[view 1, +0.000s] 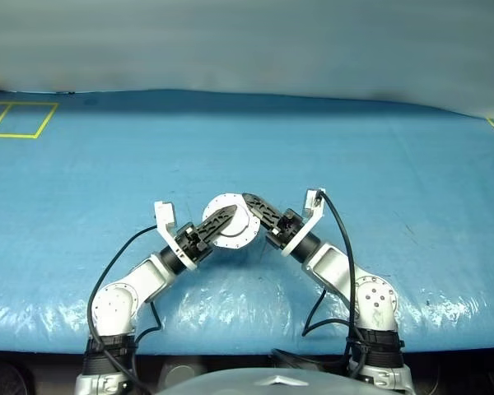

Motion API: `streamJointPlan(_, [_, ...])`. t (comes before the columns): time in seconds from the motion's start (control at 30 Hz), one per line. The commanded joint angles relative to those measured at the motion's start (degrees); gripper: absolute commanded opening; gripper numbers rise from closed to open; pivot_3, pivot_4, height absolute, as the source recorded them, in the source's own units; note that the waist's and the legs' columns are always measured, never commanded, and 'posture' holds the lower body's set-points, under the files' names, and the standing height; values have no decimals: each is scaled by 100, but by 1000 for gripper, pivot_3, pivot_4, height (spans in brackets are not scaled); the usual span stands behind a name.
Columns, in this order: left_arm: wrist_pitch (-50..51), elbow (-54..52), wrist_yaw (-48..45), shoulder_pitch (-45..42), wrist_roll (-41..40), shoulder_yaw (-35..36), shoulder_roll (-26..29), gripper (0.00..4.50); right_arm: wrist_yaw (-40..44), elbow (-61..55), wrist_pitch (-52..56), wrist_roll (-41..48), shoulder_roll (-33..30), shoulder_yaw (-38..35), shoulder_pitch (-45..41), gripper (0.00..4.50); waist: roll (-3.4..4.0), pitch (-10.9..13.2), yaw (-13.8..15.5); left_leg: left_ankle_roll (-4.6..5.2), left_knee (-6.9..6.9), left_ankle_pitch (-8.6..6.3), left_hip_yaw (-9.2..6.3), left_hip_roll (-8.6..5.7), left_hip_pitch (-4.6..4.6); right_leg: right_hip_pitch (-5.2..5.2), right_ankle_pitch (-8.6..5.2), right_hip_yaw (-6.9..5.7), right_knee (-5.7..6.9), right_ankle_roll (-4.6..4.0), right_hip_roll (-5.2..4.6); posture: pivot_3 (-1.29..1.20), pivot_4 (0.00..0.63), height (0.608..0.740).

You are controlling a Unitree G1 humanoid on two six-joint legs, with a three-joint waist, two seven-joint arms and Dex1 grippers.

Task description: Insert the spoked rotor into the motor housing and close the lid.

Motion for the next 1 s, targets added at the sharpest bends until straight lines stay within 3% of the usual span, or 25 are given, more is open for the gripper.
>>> streamJointPlan(0.03, [375, -49, -141, 5, 212, -470, 83, 2725, 9, -182, -177, 32, 102, -39, -300, 1255, 0, 0, -1, 0, 0, 0, 0, 0, 0, 0, 0, 0, 0, -1, 0, 0, 150, 740])
streamJointPlan(0.3, [301, 138, -40, -67, 639, -664, 148, 2725, 121, -249, -248, -315, 114, 21, -320, 1255, 0, 0, -2, 0, 0, 0, 1, -1, 0, 0, 2, 1, 0, -2, 0, 0, 150, 740])
streamJointPlan(0.6, [154, 256, -74, -151, 895, -453, 79, 2725, 87, -189, -211, -400, 191, -33, -349, 4178, 4, -3, -17, 0, 0, 0, 3, 1, 5, 0, 4, 2, 4, -5, 2, 0, 150, 740])
streamJointPlan(1.0, [-247, 299, -24, -387, 1191, 163, -59, 2725, -94, -109, -283, -547, 209, -74, -383, 4178, 3, -3, 1, -2, 1, 1, 1, 1, 2, 0, 6, 0, 4, -6, 1, 0, 150, 740])
